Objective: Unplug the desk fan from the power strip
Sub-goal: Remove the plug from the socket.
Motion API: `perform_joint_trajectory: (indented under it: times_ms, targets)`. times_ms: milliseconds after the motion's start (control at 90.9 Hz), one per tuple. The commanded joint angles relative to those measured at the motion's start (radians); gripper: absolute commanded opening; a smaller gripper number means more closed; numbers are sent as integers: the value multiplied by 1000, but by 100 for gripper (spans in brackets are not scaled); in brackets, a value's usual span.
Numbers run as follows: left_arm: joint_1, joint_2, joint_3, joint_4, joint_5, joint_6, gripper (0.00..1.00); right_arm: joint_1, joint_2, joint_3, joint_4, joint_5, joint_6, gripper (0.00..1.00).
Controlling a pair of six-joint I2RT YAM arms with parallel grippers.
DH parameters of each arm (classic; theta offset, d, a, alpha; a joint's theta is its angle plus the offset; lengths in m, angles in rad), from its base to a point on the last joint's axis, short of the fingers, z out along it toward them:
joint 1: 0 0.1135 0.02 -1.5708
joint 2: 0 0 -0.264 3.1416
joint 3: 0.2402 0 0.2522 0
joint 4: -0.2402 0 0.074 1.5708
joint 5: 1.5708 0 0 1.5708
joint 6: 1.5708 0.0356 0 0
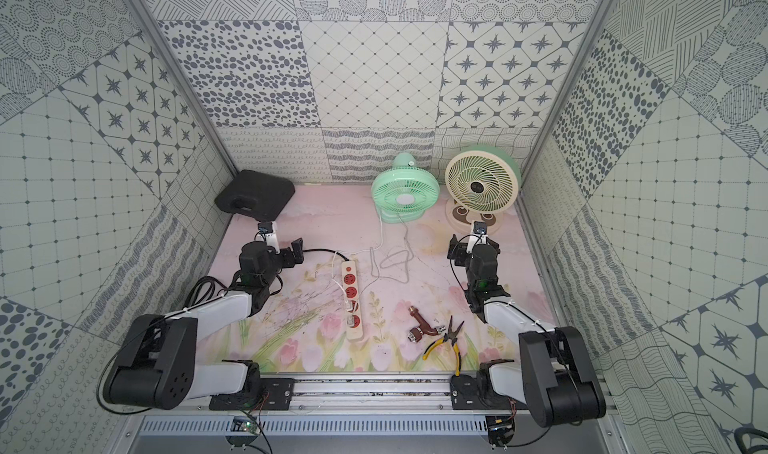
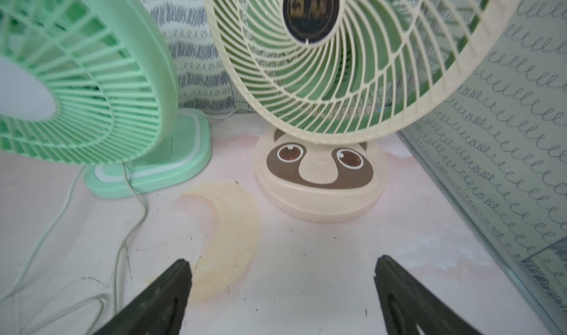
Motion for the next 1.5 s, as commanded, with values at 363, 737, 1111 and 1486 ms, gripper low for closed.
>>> perform_joint_trajectory:
  times_ms: [363, 737, 1111, 1486]
  targets:
    - [-41, -173, 214, -651, 243, -591, 99, 7, -168, 69, -243, -525, 577, 97]
    - [-333, 42, 531, -1064, 71, -683, 99, 294, -260, 178, -478, -240, 275, 97]
    - [-460, 475, 925, -1461, -14, -818, 98, 295, -298, 154, -487, -174, 268, 97]
    - [-503, 706, 1067, -1602, -33, -817, 98, 297, -284, 156, -479, -164, 298, 97]
